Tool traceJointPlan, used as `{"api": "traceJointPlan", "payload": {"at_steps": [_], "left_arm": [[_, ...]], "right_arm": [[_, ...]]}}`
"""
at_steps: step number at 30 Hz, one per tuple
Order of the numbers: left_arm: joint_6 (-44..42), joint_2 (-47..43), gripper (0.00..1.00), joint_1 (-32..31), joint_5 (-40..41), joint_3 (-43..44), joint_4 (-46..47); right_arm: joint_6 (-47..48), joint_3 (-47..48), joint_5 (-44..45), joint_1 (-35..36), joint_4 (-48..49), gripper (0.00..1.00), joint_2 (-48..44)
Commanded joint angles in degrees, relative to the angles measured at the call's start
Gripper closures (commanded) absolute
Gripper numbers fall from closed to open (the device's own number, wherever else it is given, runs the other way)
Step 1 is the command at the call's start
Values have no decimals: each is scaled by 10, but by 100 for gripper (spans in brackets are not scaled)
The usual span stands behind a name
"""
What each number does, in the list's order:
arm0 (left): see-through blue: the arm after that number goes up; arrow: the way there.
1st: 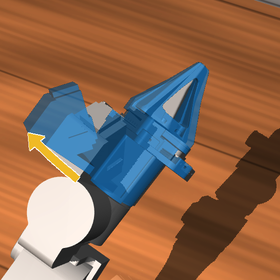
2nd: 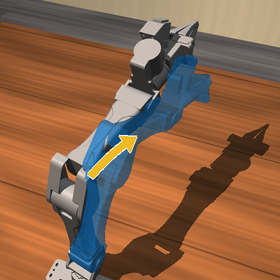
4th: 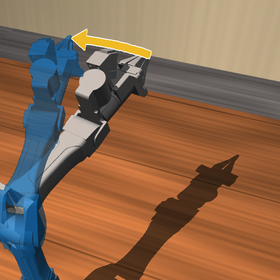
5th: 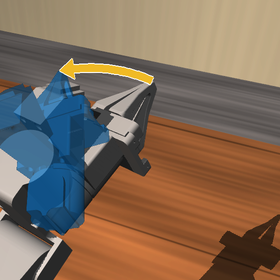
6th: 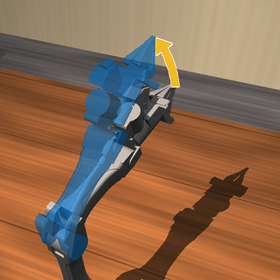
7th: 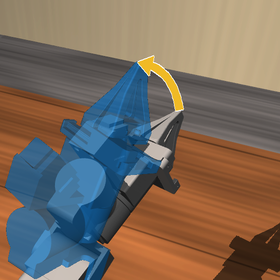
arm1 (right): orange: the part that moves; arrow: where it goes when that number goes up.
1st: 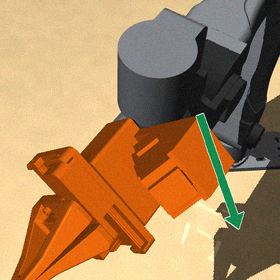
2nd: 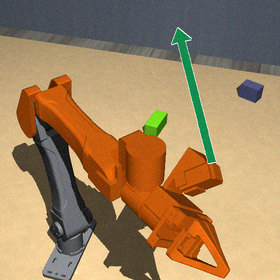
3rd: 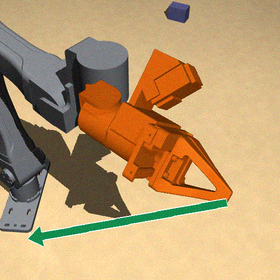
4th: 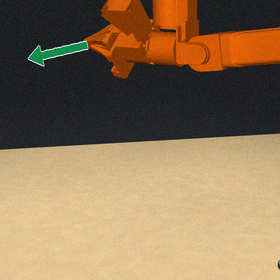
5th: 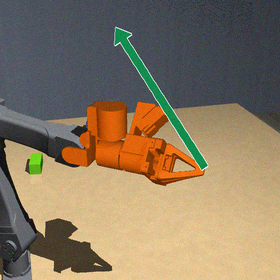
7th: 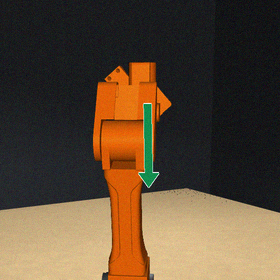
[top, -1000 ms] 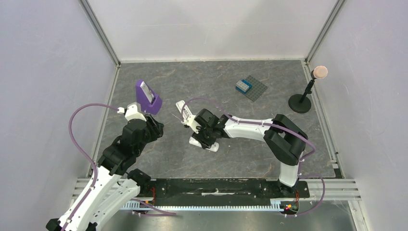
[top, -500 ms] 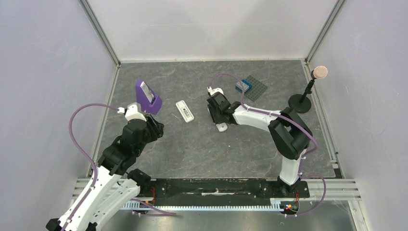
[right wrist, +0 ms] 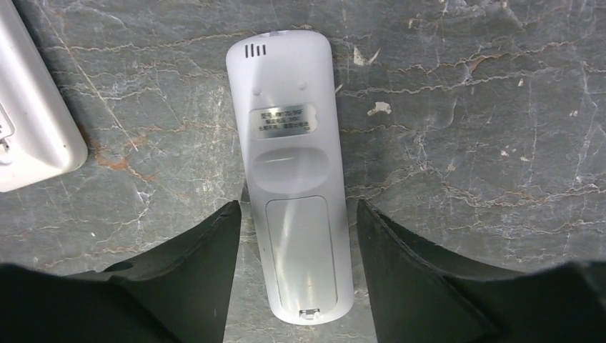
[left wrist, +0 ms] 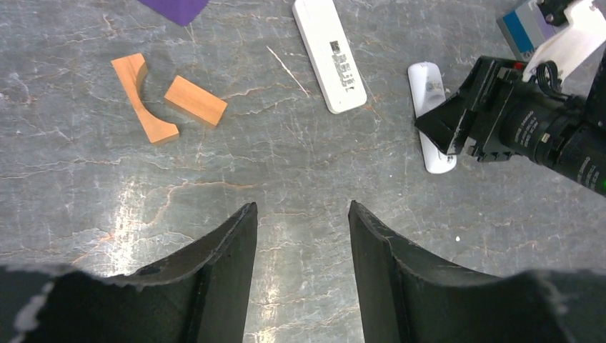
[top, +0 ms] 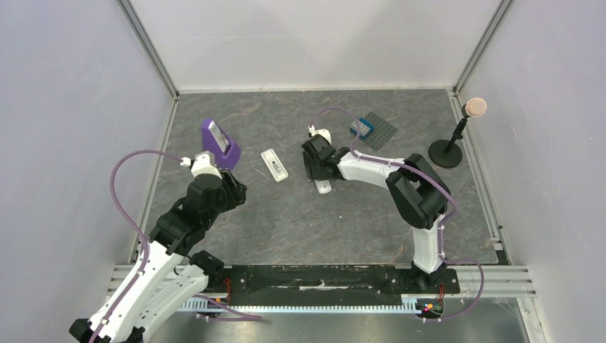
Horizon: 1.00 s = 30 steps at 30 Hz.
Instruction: Load the batteries into the remote control
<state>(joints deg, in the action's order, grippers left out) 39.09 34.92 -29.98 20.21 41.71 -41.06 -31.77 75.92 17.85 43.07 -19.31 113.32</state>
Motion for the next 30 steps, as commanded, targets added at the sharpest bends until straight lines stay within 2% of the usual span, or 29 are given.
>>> {"api": "traceJointPlan", "payload": {"at_steps": [1, 5, 7, 11, 18, 23, 27, 30], "left_arm": [[-34, 9, 42, 3, -32, 30, 9], [-38, 29, 40, 2, -53, 49, -15], [-37, 40, 38, 3, -65, 56, -25], [-20, 46, 28, 2, -67, 67, -37], [23, 22, 23, 3, -95, 71, -41], [10, 28, 22, 3, -134, 78, -39], [8, 18, 21, 2, -153, 84, -36], [6, 15, 21, 2, -165, 96, -40]], "right_arm": [[10, 2, -35, -15, 21, 36, -45], [6, -32, -61, -28, 36, 37, -87], [1, -46, -64, -32, 38, 44, -102], [2, -67, -72, -35, 40, 58, -106], [11, -80, -83, -35, 42, 67, -78], [9, -91, -77, -35, 35, 76, -69], [17, -87, -73, -35, 34, 78, -78], [21, -77, -72, -35, 32, 75, -91]]}}
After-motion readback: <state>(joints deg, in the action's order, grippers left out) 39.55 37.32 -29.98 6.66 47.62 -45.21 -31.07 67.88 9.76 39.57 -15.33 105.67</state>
